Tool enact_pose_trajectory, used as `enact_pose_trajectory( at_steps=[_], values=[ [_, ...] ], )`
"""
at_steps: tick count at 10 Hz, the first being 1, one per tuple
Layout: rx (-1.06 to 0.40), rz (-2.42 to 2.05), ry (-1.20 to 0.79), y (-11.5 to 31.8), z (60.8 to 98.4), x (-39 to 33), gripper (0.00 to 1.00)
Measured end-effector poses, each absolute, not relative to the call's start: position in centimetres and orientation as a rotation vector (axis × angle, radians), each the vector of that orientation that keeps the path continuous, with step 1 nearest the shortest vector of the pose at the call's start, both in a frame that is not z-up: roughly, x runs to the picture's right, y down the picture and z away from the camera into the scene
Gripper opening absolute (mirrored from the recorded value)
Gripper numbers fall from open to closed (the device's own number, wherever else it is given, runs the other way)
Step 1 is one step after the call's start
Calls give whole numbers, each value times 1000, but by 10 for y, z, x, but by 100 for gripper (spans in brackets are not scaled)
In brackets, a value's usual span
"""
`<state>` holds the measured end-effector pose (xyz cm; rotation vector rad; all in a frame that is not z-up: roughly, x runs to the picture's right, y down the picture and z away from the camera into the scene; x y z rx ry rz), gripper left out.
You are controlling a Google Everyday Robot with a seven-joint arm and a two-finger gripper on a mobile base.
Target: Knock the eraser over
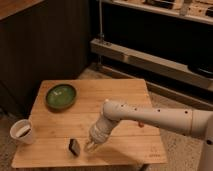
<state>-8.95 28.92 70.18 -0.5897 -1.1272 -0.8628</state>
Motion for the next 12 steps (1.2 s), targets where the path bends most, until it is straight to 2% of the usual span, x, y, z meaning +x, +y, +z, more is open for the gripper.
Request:
enact_pose_trajectory(
  at_steps=[12],
  values=[
    [-592,-867,-1121,276,691,-134,2]
  ],
)
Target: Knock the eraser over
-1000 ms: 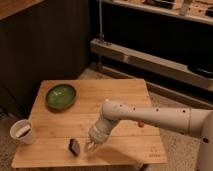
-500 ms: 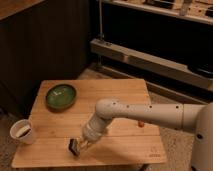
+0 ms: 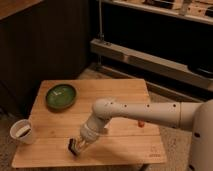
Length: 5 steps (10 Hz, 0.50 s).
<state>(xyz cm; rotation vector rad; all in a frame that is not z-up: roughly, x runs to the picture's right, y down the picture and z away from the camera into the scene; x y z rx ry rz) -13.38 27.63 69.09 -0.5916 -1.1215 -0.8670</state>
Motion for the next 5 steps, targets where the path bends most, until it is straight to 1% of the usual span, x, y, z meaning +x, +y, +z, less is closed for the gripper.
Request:
enact_pose_trajectory(
  at_steps=[5],
  values=[
    [-593,-866,-1119,275,690,-138,2]
  ],
)
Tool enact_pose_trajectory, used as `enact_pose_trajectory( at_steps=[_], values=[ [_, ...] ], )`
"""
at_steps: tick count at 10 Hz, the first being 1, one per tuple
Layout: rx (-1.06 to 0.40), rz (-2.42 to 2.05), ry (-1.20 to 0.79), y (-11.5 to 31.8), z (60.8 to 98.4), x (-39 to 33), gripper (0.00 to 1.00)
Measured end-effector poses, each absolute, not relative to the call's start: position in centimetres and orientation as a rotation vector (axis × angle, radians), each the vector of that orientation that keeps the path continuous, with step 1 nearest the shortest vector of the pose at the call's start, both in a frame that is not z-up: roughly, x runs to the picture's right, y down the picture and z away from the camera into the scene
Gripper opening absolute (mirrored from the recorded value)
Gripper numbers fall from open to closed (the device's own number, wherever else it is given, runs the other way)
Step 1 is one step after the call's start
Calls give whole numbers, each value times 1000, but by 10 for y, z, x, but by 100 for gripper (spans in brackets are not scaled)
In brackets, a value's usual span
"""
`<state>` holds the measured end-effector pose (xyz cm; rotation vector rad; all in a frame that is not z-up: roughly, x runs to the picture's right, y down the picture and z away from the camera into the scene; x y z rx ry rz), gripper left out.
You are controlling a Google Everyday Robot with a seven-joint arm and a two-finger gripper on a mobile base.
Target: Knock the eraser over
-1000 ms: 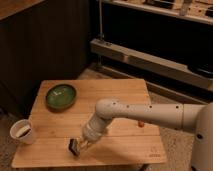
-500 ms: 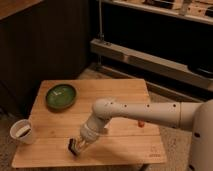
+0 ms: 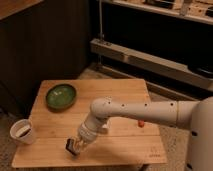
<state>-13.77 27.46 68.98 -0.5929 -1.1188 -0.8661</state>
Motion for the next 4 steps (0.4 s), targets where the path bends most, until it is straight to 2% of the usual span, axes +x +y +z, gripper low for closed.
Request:
enact_pose_trajectory(
  at_steps=[4],
  values=[
    [-596,-867,-1119,273,688,-144,2]
  ],
)
